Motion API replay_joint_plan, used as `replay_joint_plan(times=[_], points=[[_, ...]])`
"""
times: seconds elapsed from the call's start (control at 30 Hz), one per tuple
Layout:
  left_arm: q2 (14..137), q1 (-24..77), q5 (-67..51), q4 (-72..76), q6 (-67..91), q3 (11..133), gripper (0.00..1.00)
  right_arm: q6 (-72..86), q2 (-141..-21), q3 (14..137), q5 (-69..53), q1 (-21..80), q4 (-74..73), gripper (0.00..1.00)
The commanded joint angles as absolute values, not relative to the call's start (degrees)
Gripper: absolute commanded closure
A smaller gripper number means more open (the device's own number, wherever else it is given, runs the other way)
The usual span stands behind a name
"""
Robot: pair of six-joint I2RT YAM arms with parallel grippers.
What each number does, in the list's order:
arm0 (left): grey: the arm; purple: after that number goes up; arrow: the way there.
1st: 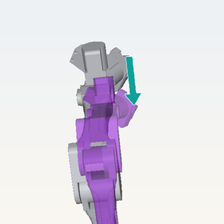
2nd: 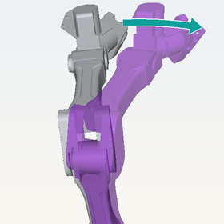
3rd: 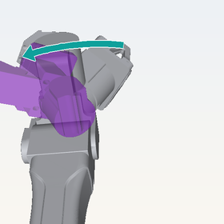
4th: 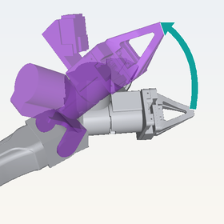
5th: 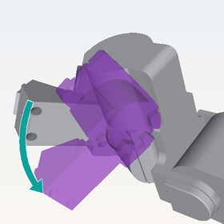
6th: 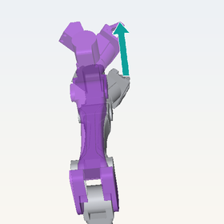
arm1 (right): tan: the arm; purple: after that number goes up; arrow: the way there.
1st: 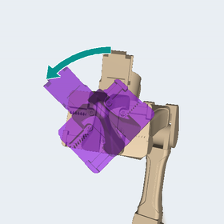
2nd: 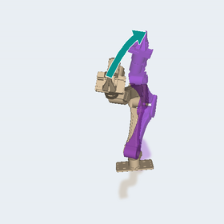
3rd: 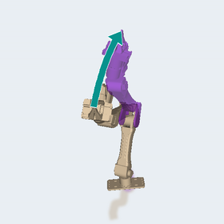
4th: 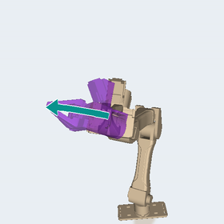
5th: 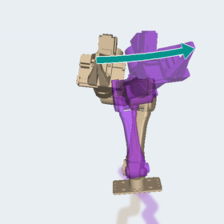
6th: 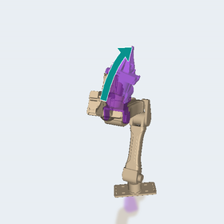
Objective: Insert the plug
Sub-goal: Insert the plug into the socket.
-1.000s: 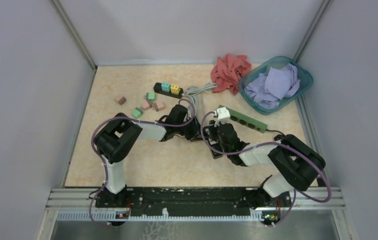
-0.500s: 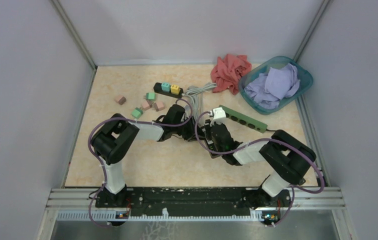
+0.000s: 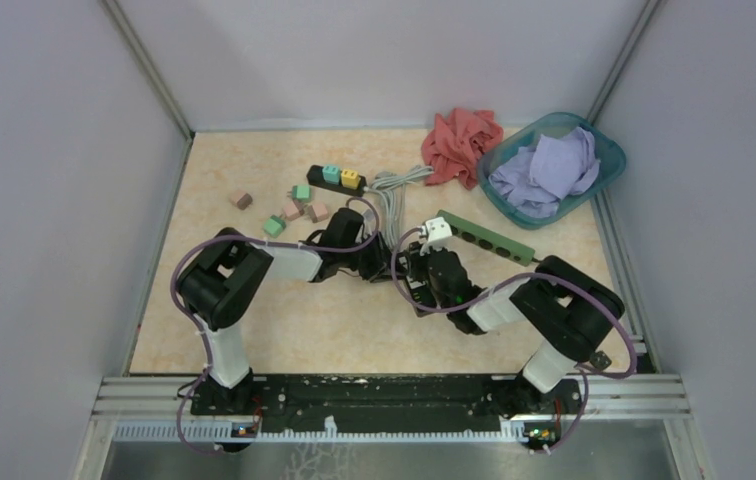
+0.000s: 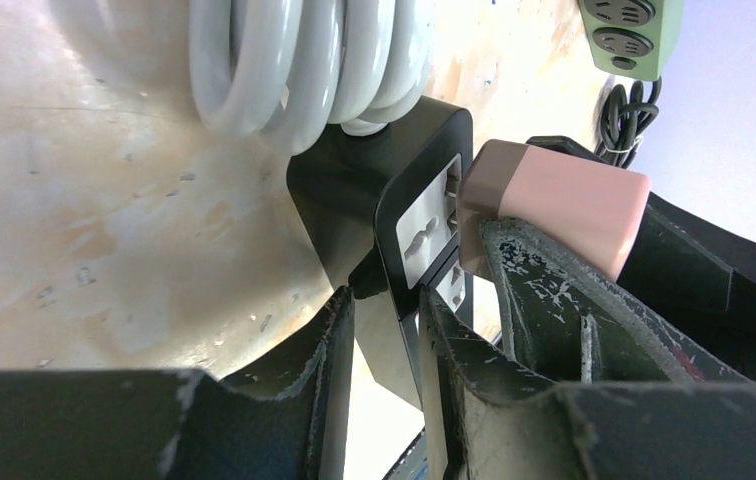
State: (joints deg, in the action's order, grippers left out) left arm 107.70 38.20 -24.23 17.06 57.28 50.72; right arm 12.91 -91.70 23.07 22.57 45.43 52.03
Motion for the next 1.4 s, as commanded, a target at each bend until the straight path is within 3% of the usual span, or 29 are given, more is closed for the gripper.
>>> replay_joint_plan(times=[0.0,0.57,0.93,1.1,1.37], points=[[107.5,36.2,-21.3,12.3,54.2,48.7,0.67,9.8,-97.6,21.6,14.9,48.1,40.0,1.00],[106.0,33.5,-23.0,12.8,53.8,47.2,0.67,9.7,-99.5,18.8,16.7,48.5,46.1,1.00],[105.4,33.6,-23.6,13.6,54.1,46.5,0.67,6.8,-105.2,20.3,22.0,54.1,49.1,1.00],[105.5,33.6,-24.0,14.3,54.4,46.1,0.67,11.6,-103.7,17.7,16.2,48.6,52.0,1.00],[105.1,33.7,-24.3,14.8,54.5,45.7,0.67,10.1,-100.6,19.6,11.5,48.3,48.4,1.00]])
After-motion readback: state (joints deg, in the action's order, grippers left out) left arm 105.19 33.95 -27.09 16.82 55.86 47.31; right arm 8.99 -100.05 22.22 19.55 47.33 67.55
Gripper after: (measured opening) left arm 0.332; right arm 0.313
